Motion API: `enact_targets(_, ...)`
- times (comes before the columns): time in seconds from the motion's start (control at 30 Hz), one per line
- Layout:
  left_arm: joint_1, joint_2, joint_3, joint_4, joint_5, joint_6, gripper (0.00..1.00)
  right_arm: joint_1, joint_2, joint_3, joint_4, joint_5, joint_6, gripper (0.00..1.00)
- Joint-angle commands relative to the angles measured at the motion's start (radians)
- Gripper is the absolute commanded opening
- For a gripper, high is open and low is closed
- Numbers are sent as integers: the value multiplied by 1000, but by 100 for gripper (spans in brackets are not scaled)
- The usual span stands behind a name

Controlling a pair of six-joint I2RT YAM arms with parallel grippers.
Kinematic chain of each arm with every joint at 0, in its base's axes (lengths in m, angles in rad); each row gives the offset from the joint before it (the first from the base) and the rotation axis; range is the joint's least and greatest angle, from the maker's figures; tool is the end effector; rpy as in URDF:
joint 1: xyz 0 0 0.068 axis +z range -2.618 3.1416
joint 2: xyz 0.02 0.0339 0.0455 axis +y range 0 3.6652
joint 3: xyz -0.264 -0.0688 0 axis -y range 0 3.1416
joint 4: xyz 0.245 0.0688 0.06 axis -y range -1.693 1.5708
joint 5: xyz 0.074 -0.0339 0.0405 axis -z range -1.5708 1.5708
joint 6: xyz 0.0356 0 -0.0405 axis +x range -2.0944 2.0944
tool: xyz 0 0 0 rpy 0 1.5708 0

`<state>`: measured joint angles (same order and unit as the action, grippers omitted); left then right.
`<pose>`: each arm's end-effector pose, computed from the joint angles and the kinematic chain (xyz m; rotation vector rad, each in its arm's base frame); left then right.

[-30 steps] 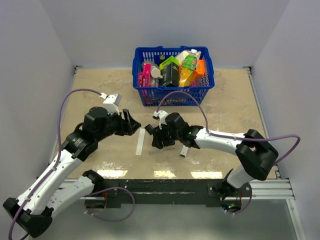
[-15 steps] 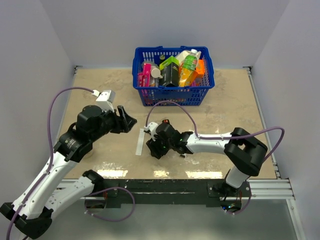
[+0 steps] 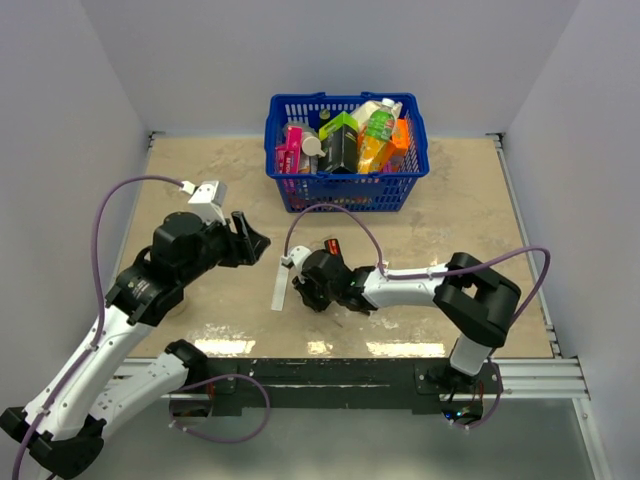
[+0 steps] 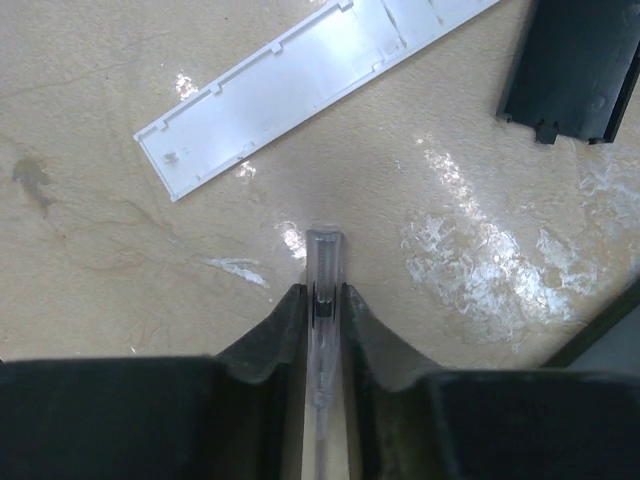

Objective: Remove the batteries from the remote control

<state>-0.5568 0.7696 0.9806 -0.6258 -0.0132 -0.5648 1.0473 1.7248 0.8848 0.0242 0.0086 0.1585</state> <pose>0.1341 -0.0829 0.3630 -0.0171 2.0564 -0.7020 0.1721 0.2976 0.1522 -1.0540 2.2232 0.5445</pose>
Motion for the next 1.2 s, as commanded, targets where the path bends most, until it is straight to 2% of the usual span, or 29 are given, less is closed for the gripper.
enact_targets(0.0,1,-15,38,-6,-30,-9,65,7,-36,5,42,56,87,7)
enact_targets(0.1,3,-21,32,-12,-42,-6,65,5,-76,-9,75,63,183,0)
enact_targets(0.2,3,-24,35,-11,-30,-9,65,5,-96,11,63,65,248,0)
enact_targets(0.33,1,-26,29,-5,8,-17,65,0,-158,29,27,145,344,0)
enact_targets(0.53,1,-33,-40,83,146,-1,62,-59,-396,20,8,159,528,0)
enact_targets(0.63,3,-26,-79,178,273,-12,61,-69,-514,-21,98,150,659,0)
enact_targets(0.73,3,11,-106,279,411,-35,57,-70,-592,-56,187,136,719,0)
enact_targets(0.9,1,51,-146,405,551,-60,55,-70,-660,-109,292,172,776,0)
enact_targets(1.03,1,91,-169,486,659,-87,55,-69,-663,-106,292,208,819,0)
enact_targets(1.17,1,112,-190,521,680,-98,54,-69,-666,-103,280,244,819,0)
